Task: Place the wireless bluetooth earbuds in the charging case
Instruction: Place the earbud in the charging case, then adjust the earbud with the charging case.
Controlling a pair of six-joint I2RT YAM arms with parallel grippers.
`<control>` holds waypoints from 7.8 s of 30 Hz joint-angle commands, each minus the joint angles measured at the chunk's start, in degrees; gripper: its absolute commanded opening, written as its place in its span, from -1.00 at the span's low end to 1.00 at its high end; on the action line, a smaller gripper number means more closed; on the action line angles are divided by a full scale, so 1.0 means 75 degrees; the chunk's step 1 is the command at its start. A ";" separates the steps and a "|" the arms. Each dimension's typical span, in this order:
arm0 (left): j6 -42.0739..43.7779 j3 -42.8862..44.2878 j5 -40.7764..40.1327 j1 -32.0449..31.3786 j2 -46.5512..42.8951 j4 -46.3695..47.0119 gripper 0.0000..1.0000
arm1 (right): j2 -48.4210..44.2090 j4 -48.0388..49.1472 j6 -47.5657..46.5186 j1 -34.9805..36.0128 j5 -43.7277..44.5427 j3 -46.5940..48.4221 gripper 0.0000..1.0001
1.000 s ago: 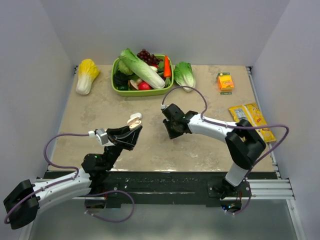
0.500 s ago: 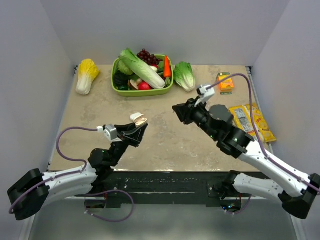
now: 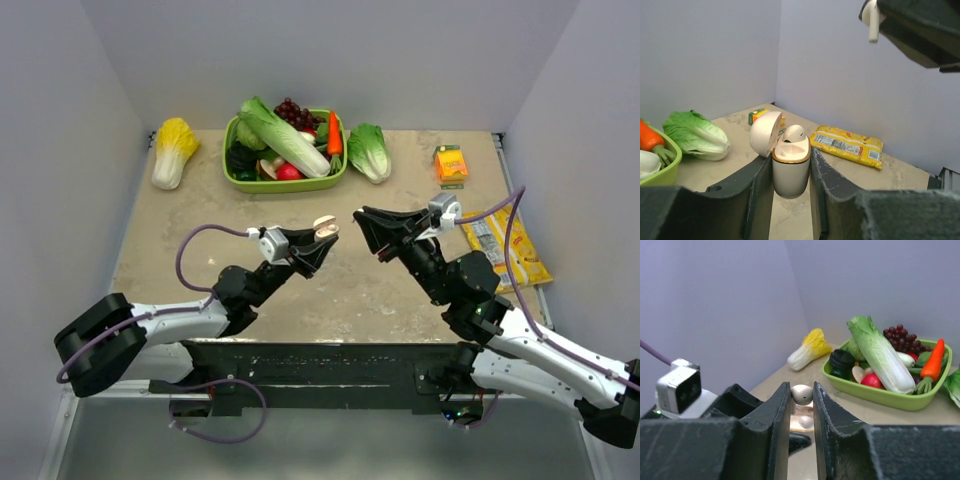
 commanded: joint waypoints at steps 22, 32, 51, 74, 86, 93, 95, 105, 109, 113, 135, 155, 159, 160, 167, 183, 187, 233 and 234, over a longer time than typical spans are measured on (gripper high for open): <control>0.0352 0.1391 0.1212 -0.0030 0.0831 0.2687 -1.00 | 0.0697 0.1093 -0.0356 0.0166 -0.0286 0.0001 -1.00; 0.0446 0.1496 0.1247 -0.0030 0.0737 0.2628 -1.00 | 0.0755 0.0952 -0.0356 0.0166 -0.0205 -0.0011 -1.00; 0.0552 0.1485 0.1329 -0.0030 0.0514 0.2593 -1.00 | 0.0849 0.0776 -0.0426 0.0178 -0.0040 -0.0081 -1.00; 0.0622 0.1543 0.1247 -0.0030 0.0467 0.2593 -1.00 | 0.0885 0.0530 -0.0391 0.0178 -0.0111 -0.0210 -1.00; 0.0716 0.1567 0.1130 -0.0030 0.0408 0.2499 -1.00 | 0.0861 0.0366 -0.0426 0.0178 -0.0005 -0.0246 -1.00; 0.0669 0.1579 0.1165 -0.0030 0.0373 0.2499 -1.00 | 0.0919 0.0273 -0.0461 0.0166 0.0147 -0.0222 -1.00; 0.0669 0.1578 0.1165 -0.0030 0.0350 0.2487 -1.00 | 0.0920 0.0272 -0.0461 0.0178 0.0136 -0.0222 -1.00; 0.0692 0.1567 0.1153 -0.0030 0.0338 0.2464 -1.00 | 0.1048 0.0085 -0.0344 0.0178 0.0100 -0.0082 -0.85; 0.0692 0.1543 0.1141 -0.0030 0.0350 0.2464 -1.00 | 0.1060 -0.0020 -0.0239 0.0178 0.0147 0.0000 -0.57; 0.0692 0.1532 0.1106 -0.0030 0.0350 0.2464 -1.00 | 0.1002 -0.0021 -0.0180 0.0178 0.0264 0.0024 -0.41; 0.0657 0.1403 0.0966 -0.0030 0.0502 0.2605 -1.00 | 0.0522 -0.0488 0.0031 0.0178 0.0779 0.0879 0.02; 0.0716 0.1262 0.0989 -0.0030 0.0280 0.2652 -1.00 | 0.0334 -0.2458 0.0043 0.0178 0.1389 0.1465 -0.97; 0.0716 0.1262 0.0977 -0.0030 0.0303 0.2628 -1.00 | 0.0415 -0.2505 0.0007 0.0178 0.1191 0.1547 -1.00; 0.0704 0.1262 0.0977 -0.0030 0.0303 0.2628 -1.00 | 0.0427 -0.2482 0.0007 0.0178 0.1144 0.1559 -1.00; 0.0704 0.1250 0.0942 -0.0030 0.0443 0.2616 -1.00 | 0.0568 -0.2423 0.0042 0.0178 0.0851 0.1723 -1.00; 0.0692 0.1309 0.0966 -0.0030 0.0549 0.2628 -1.00 | 0.0978 -0.2423 0.0078 0.0178 0.0464 0.1794 -1.00; 0.0692 0.1297 0.0966 -0.0030 0.0549 0.2628 -1.00 | 0.0978 -0.2388 0.0101 0.0178 0.0394 0.1805 -1.00; 0.0493 0.0606 0.1550 -0.0019 -0.0094 0.2360 -1.00 | 0.1117 -0.3824 0.0031 0.0178 0.1682 0.2940 -0.69; 0.0458 0.0513 0.1923 -0.0007 -0.0188 0.2231 -1.00 | 0.1432 -0.4038 -0.0062 0.0178 0.1624 0.3139 -0.70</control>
